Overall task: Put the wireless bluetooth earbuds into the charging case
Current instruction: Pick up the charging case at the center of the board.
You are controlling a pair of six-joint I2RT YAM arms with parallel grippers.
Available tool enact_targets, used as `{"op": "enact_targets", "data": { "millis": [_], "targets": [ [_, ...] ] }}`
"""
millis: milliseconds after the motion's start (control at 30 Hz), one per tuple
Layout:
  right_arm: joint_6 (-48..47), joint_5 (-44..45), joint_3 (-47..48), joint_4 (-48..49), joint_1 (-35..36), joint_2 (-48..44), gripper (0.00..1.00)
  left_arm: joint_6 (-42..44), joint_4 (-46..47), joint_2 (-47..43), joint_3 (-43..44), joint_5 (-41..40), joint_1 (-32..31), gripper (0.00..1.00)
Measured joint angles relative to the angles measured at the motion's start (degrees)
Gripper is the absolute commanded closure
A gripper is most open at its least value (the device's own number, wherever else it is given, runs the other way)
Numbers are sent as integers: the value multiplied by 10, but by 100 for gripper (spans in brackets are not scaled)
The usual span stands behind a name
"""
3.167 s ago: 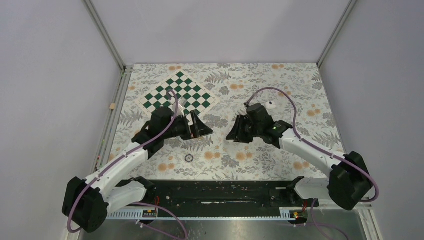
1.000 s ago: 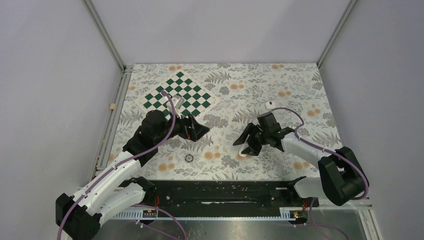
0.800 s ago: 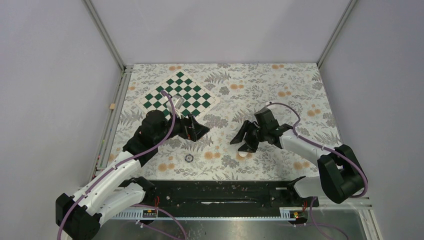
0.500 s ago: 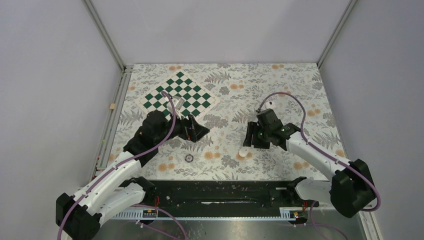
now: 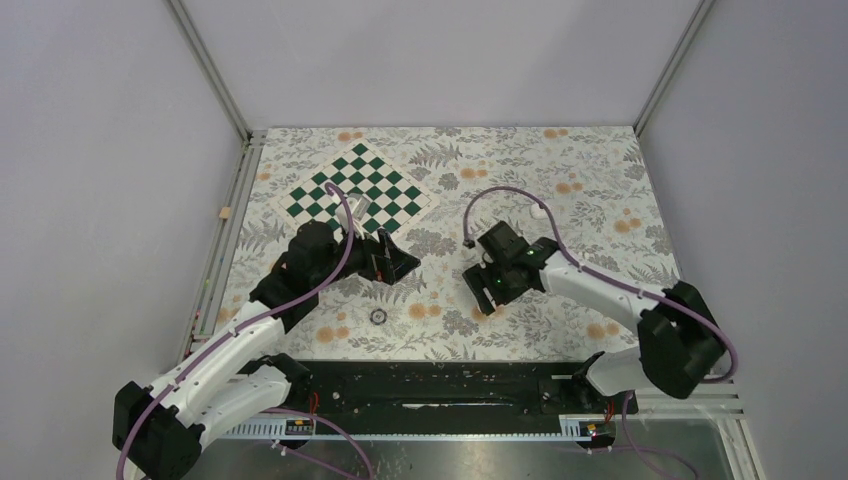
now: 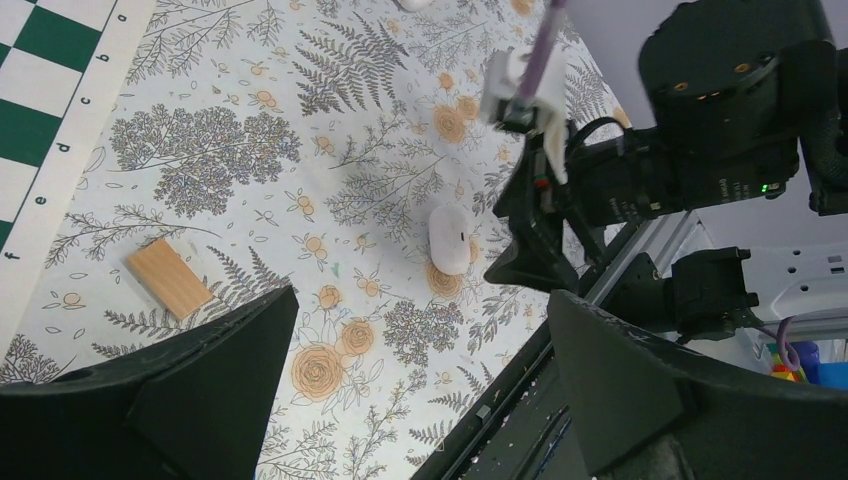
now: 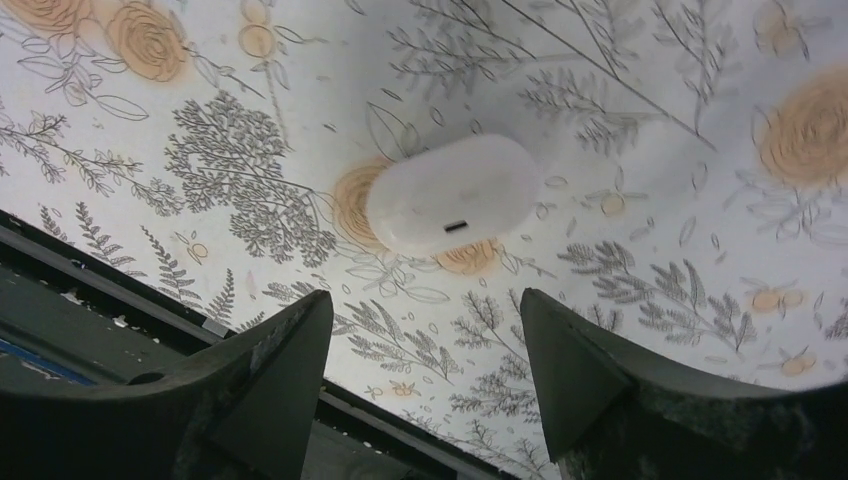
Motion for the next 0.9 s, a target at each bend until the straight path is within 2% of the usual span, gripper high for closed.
{"op": "enact_targets", "data": {
  "millis": [133,400,767,900],
  "targets": [
    [-59,19,53,-26,37,66,21,0,0,1,0,0,0,1],
    [-134,64,59,-40,50,112,17,0,0,2,0,0,0,1],
    [-173,57,59,-20,52,157,19,0,0,5,0,0,0,1],
    [-175,48,59,-9,52,165,24,0,0,5,0,0,0,1]
  ]
}}
